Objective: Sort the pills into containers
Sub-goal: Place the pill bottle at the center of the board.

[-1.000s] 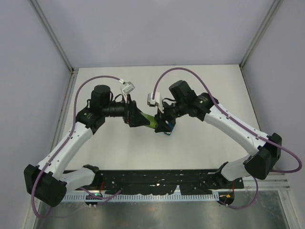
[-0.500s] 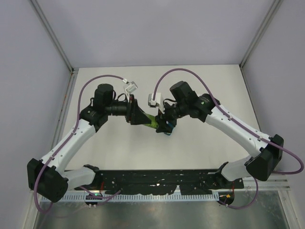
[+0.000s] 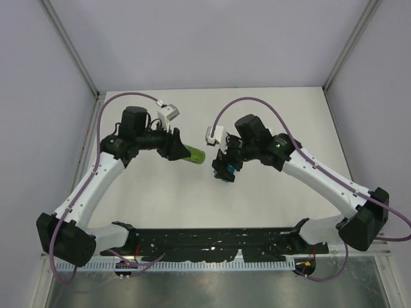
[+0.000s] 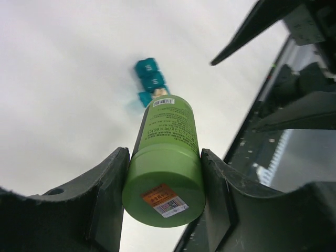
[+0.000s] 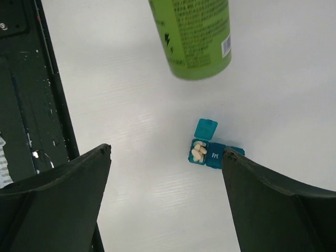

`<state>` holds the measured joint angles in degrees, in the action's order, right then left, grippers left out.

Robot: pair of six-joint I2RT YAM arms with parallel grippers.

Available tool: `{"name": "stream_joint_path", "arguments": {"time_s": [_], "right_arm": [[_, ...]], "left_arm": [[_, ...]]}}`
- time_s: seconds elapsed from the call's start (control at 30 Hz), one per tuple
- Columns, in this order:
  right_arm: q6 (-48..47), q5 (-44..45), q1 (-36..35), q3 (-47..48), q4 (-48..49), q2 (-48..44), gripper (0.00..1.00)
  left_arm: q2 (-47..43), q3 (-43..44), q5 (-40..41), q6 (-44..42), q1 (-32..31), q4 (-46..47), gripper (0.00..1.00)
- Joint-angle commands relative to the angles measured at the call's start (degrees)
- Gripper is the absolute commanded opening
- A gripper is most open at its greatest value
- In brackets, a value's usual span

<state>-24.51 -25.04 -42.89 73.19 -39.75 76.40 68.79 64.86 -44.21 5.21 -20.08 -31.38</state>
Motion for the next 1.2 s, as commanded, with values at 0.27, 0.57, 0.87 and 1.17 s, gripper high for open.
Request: {"name": "stream_joint_path", "arguments": {"time_s": [0.27,0.57,0.87,1.17], "right_arm": [[4.47,8.51,8.00,-10.25,10.73,-5.91,0.97],[4.56,9.83,13.36,-16.85,13.91,-6.70,0.95],[4.47,10.44,14.68,-16.50,13.91,-5.04,0.95],[4.65,10.10,14.68,-16.32,13.47,-2.84,0.95]], "left_arm": [[16.97,10.80,31.63,-17.78,1.35,-11.42,0.00],[31.91,20.56,36.64,-18.92,1.44,-15.72,0.00],[38.52,24.96,36.47,-18.75,1.53,-17.67,0.00],[40.72,25.75,36.21,-18.31,1.53,-17.58,0.35]]}}
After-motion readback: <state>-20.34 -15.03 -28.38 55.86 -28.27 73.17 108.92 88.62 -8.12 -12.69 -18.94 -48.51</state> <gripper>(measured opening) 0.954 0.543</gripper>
